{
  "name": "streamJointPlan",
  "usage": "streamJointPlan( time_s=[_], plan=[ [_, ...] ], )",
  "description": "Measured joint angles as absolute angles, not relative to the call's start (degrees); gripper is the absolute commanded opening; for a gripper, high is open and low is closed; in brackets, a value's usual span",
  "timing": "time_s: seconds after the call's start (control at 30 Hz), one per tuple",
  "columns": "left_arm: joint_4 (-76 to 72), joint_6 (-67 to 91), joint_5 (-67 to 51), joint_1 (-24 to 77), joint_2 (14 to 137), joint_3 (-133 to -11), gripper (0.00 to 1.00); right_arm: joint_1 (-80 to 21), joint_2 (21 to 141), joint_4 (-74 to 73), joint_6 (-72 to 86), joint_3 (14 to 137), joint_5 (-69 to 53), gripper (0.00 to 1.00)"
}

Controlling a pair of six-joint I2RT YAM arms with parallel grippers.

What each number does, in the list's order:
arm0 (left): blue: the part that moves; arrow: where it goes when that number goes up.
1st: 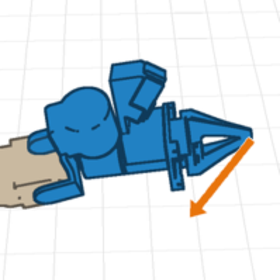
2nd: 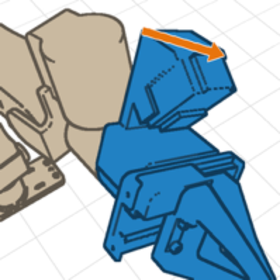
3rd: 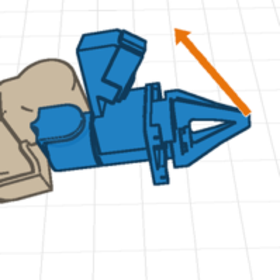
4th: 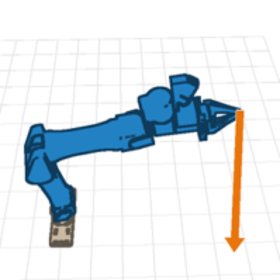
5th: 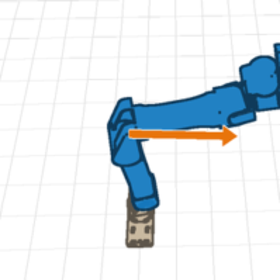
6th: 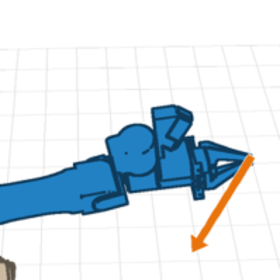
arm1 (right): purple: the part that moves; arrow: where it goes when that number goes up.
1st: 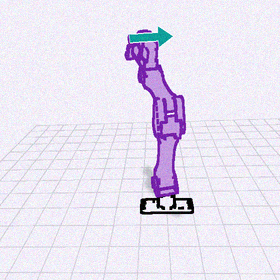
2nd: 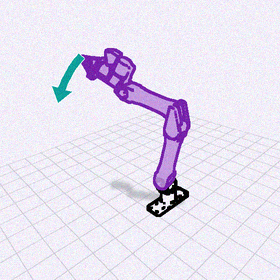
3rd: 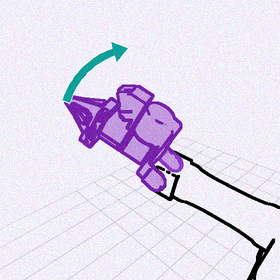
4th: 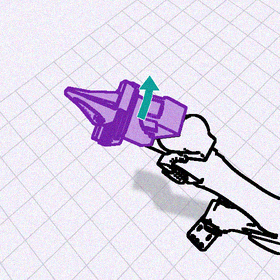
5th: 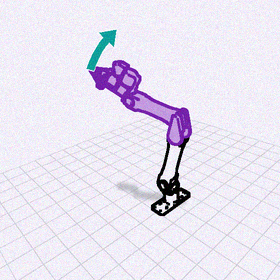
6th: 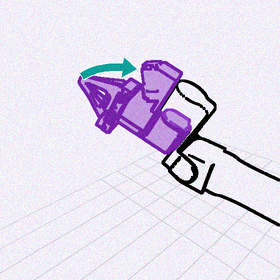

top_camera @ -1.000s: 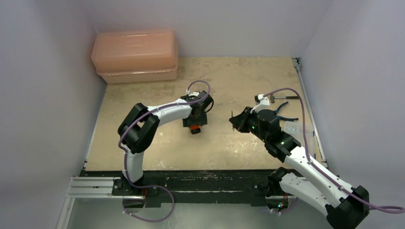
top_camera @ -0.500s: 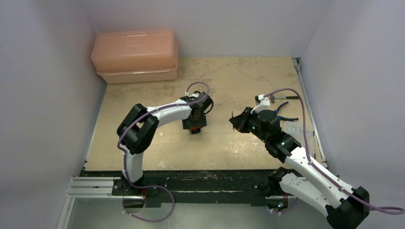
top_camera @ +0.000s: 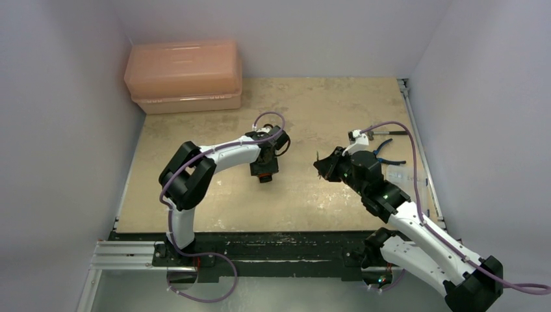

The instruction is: Unlock with the key

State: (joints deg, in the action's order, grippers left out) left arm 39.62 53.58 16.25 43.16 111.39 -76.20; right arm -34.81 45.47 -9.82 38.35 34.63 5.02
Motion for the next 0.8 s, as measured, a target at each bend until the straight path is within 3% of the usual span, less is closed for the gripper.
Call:
streamJointPlan(
  time_s=[0.07,0.1,0.47,0.8],
  plan=[
    [39.46,53.28,16.23,43.16,111.39,-76.16,0.03,-34.81,45.25,-9.89,38.35,34.59,5.04,0.00],
    [39.31,53.19,16.19,43.16,111.31,-76.03,0.00,-34.81,45.23,-9.89,38.35,34.59,5.04,0.00],
    [25.78,54.63,10.41,40.47,101.75,-64.23,0.00,-34.81,45.25,-10.09,38.35,34.59,5.06,0.00],
    [16.97,55.53,6.46,38.02,94.61,-63.09,0.00,-34.81,46.33,-11.57,38.59,34.83,5.08,0.00]
  ],
)
